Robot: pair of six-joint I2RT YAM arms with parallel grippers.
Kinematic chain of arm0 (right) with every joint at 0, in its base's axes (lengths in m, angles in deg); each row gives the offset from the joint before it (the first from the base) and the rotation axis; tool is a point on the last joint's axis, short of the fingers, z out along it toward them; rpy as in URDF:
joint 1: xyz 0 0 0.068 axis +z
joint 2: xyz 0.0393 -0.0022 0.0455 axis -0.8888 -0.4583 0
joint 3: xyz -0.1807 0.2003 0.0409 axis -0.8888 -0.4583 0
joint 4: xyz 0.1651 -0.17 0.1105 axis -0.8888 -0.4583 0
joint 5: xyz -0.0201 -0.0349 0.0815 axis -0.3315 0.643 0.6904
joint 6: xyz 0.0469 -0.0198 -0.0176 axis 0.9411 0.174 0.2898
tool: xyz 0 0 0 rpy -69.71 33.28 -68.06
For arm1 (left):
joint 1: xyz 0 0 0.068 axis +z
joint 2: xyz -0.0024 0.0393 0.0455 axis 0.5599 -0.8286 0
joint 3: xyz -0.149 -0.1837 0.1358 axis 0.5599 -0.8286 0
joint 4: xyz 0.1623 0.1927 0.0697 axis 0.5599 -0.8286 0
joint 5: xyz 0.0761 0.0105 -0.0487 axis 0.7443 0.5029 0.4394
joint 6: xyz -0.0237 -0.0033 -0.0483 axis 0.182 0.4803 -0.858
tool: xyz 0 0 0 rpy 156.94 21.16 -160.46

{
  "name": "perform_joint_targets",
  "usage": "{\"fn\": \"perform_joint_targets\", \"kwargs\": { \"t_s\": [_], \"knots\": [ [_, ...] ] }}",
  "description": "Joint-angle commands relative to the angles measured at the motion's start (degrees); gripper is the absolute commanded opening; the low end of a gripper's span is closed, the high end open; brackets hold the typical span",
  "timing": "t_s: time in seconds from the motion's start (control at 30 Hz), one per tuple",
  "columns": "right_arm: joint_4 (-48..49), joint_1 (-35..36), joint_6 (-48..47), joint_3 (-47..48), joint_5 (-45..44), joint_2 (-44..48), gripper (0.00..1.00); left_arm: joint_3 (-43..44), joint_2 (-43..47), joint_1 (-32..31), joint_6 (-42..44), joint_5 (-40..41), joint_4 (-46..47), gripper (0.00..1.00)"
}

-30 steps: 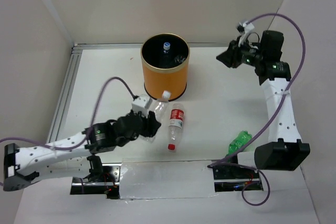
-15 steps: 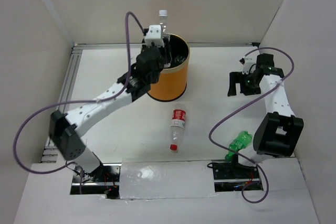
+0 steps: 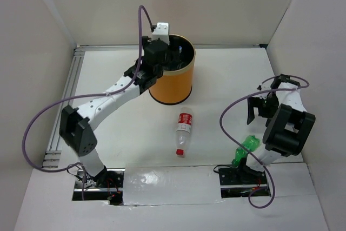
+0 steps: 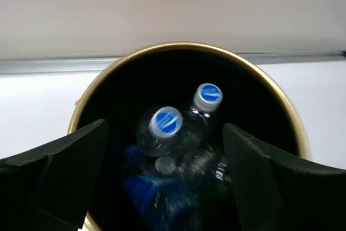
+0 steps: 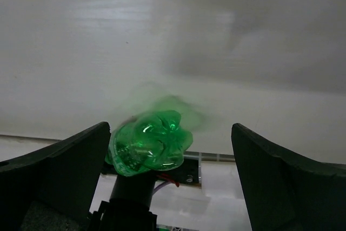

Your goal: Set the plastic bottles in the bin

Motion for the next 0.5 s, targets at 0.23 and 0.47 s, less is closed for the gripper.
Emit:
{"fn": "perform_joint_targets", "kwargs": {
  "t_s": [0.23, 0.47],
  "knots": [
    [-6.4, -4.3, -4.3, -4.3, -1.7, -5.8, 1.0, -26.8, 26.3, -22.0, 4.4, -1.3, 5.3, 0.99],
    [-9.1, -4.3, -4.3, -3.6, -0.6, -16.5, 1.0, -37.4, 30.7, -31.7, -8.1, 6.6, -1.1, 0.99]
  ]
}}
